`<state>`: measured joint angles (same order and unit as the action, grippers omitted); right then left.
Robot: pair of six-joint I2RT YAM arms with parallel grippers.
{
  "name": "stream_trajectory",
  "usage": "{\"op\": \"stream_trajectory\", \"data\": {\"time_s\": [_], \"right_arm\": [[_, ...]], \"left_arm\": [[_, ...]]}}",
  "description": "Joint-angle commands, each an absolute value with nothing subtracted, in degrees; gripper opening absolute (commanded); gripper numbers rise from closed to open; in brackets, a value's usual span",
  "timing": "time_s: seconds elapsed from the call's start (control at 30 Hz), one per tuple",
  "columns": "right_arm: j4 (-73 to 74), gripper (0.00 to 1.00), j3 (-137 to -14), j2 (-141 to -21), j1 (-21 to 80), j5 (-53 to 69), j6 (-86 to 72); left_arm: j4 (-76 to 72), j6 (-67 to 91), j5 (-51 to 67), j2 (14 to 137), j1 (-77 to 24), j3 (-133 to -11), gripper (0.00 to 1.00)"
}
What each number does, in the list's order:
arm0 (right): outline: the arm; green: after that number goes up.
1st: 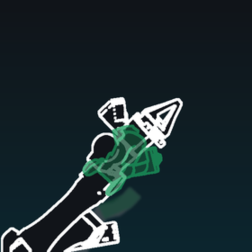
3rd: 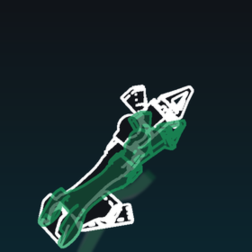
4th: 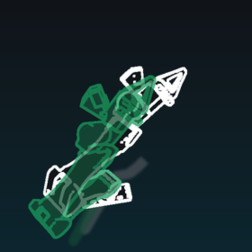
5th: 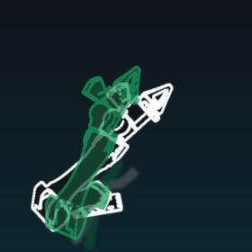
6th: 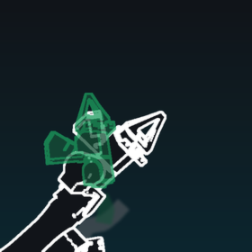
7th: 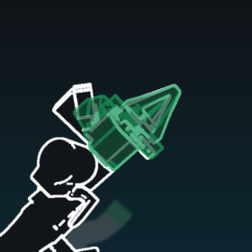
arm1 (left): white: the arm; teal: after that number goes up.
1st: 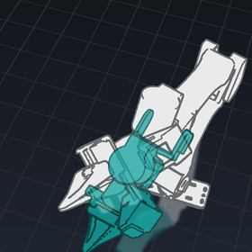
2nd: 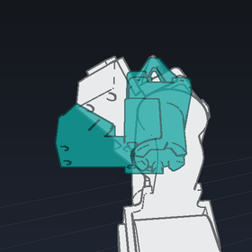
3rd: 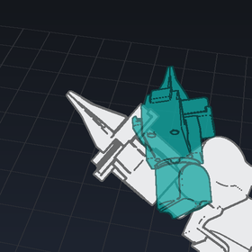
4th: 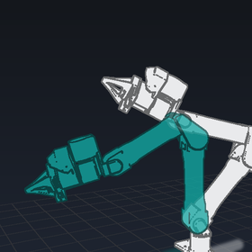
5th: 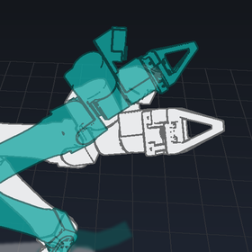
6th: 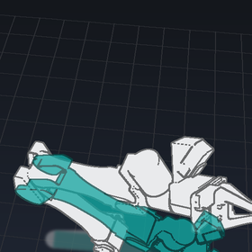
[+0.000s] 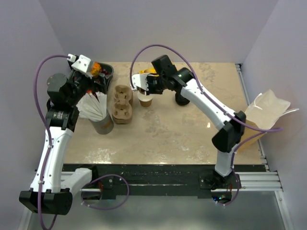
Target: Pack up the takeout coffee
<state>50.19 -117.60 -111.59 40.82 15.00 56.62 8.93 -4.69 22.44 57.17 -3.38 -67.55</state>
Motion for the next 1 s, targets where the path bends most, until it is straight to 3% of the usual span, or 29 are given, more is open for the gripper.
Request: {"op": "stream_trajectory", "data": {"time_s": [0.0,0.27,0.67,0.87,0.9,0.97], "right_arm": [[54.0,0.00,-105.5,-99.7,41.6,17.0,60.4],[45.2,0.00,-76.2,-87.6,44.9,14.7,60.7],[36.5,0.01,-63.9,-85.2,48.2,11.1,55.4],[38.2,0.19,-65.4,-84.6,48.2,10.9,54.0],[38.8,0.30,-66.5,-84.5,48.2,11.2,54.3],[41.4,0.39,-67.8,-83.7,48.2,12.4,54.5]], "left_arm": [[4.9,-2.4,23.9,57.5,-3.0,-67.4,0.98],[4.9,-2.2,24.3,58.8,-3.0,-68.5,0.98],[6.1,-1.6,24.6,59.9,-3.1,-69.9,0.98],[6.2,-1.8,24.3,59.9,-3.1,-70.0,0.98],[6.3,-1.8,24.5,60.0,-3.1,-69.9,0.98],[6.1,-1.8,24.6,60.1,-3.1,-69.9,0.98]]}}
